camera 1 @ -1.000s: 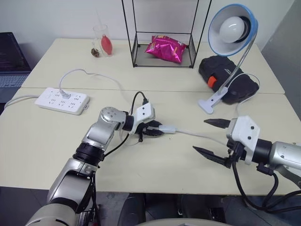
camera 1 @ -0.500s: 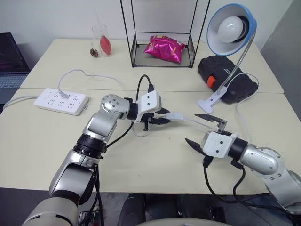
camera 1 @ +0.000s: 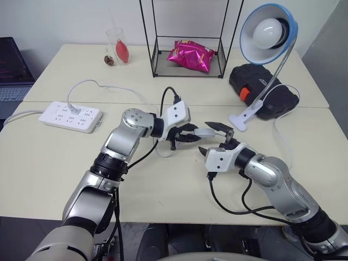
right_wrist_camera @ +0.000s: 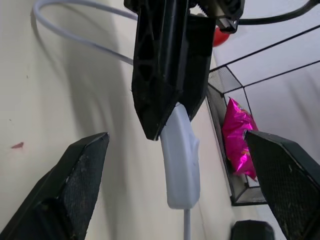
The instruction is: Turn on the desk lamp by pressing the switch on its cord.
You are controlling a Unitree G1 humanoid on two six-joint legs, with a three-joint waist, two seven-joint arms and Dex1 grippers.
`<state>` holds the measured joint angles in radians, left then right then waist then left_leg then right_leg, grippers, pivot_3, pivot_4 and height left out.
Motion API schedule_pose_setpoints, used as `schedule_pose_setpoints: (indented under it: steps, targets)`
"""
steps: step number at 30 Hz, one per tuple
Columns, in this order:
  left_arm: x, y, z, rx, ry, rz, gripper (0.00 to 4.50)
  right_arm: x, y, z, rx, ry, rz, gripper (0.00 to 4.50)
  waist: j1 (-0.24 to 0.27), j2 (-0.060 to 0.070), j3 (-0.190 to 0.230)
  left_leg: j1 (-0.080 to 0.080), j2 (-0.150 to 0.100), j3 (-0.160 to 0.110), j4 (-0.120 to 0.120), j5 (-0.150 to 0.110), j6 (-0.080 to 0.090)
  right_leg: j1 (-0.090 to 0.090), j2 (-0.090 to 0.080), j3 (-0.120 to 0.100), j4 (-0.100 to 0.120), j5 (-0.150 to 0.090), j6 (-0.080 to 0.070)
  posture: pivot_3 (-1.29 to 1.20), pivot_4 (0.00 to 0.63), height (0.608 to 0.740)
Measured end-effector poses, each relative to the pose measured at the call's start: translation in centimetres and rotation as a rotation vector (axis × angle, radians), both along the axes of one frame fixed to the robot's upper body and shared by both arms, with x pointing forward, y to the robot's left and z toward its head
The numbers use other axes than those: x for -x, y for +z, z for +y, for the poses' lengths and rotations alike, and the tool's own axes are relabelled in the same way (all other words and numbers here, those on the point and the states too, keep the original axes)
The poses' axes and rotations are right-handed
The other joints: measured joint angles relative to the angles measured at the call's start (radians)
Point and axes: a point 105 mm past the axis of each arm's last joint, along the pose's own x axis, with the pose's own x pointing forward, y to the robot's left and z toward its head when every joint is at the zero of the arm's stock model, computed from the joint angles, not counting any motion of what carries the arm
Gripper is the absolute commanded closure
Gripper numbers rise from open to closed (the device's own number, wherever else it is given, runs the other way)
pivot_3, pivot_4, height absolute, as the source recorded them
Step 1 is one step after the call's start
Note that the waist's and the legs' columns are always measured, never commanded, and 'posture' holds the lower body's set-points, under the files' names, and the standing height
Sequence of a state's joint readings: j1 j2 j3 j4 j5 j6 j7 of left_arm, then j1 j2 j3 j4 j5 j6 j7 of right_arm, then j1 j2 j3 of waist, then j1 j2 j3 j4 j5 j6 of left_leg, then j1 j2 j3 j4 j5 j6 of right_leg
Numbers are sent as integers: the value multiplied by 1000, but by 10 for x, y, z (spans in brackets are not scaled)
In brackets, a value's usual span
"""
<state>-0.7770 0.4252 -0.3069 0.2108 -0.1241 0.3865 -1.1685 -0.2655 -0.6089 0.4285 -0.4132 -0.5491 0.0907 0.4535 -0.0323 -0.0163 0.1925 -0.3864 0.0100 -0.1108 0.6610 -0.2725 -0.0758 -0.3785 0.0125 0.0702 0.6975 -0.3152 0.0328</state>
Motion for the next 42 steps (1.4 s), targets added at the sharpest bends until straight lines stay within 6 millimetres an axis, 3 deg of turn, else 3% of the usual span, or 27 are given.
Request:
schedule_pose_setpoints:
  steps: [10, 25, 29, 42]
  targets:
    - [3, 5, -2, 18, 4, 41, 3367, -3, -3, 1, 44, -14, -40, 0, 0, 0, 0, 0, 0, 0, 0, 0, 0, 0, 0, 0, 1, 0, 0, 0, 150, 740]
    - [8, 8, -3, 22, -5, 53, 3367, -5, -1, 2, 54, -13, -68, 3346, 0, 0, 0, 0, 0, 0, 0, 0, 0, 0, 0, 0, 1, 0, 0, 0, 150, 740]
    - [8, 8, -2, 21, -5, 53, 3376, -5, 2, 1, 62, -13, -88, 3893, 0, 0, 0, 0, 0, 0, 0, 0, 0, 0, 0, 0, 1, 0, 0, 0, 150, 740]
    - [9, 9, -2, 30, -4, 67, 3383, -5, 3, 0, 90, 1, -127, 3943, 0, 0, 0, 0, 0, 0, 0, 0, 0, 0, 0, 0, 1, 0, 0, 0, 150, 740]
